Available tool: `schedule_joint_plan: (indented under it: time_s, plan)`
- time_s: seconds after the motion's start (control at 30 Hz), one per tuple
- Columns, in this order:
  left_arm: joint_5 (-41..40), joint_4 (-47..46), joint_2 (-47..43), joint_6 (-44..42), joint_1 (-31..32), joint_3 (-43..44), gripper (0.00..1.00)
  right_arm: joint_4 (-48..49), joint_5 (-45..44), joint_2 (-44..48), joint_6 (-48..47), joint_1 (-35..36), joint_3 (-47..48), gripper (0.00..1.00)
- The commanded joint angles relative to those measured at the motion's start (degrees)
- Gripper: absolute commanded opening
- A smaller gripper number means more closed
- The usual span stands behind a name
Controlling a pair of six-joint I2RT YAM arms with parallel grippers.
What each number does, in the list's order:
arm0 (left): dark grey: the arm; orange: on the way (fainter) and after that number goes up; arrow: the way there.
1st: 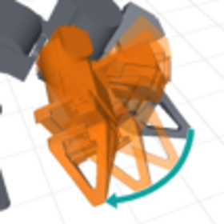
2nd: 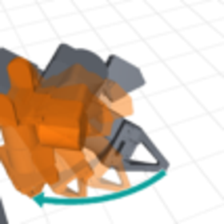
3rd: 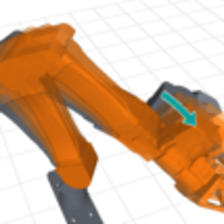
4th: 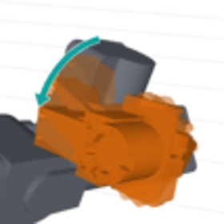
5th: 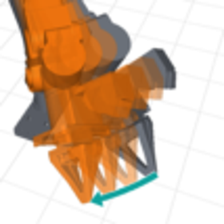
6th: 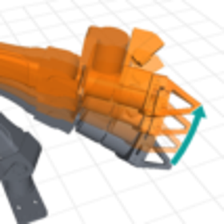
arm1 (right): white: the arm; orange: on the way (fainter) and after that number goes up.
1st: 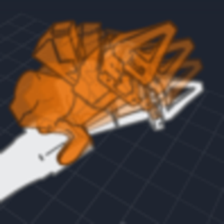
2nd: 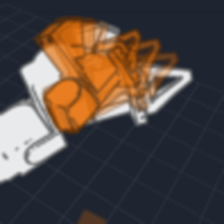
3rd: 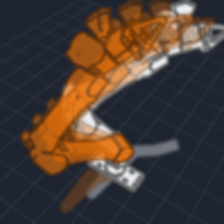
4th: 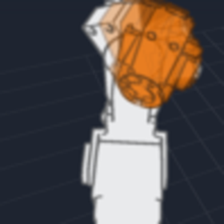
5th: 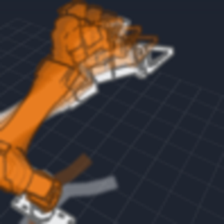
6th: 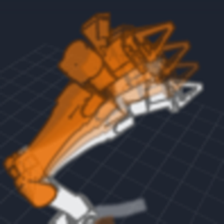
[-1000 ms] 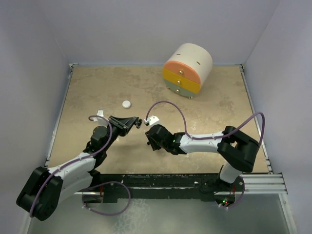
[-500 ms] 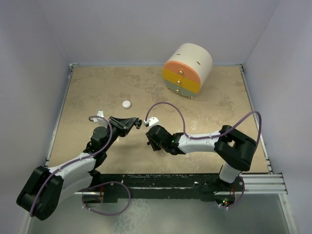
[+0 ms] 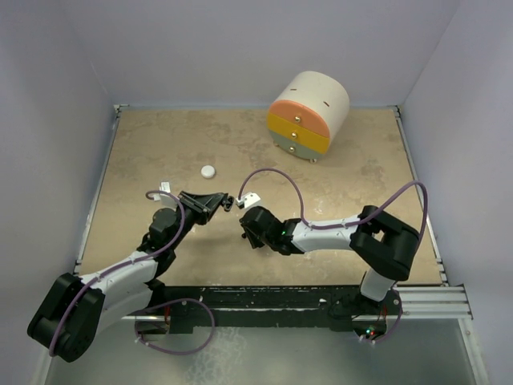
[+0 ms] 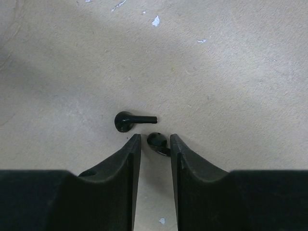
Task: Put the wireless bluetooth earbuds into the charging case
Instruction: Pick up the earbud from the center of the board.
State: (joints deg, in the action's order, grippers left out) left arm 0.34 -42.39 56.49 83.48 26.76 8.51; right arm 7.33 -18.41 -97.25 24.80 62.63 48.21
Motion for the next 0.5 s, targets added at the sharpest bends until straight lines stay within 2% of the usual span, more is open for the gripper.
schedule_joint_plan:
  time_s: [0.0, 0.3, 0.47]
  plan:
    - [0.4, -3.6, 0.0, 0.2, 0.2, -0.3, 0.00, 1.3, 0.6, -0.4, -0.4, 0.3, 1.4, 0.33]
    - [0.4, -3.7, 0.2, 0.2, 0.1, -0.5, 0.00, 0.3, 0.5, -0.4, -0.1, 0.3, 1.6, 0.25]
    - [0.4, -3.9, 0.4, 0.3, 0.1, -0.5, 0.00, -1.2, -0.1, 2.2, 0.6, 0.3, 2.2, 0.12]
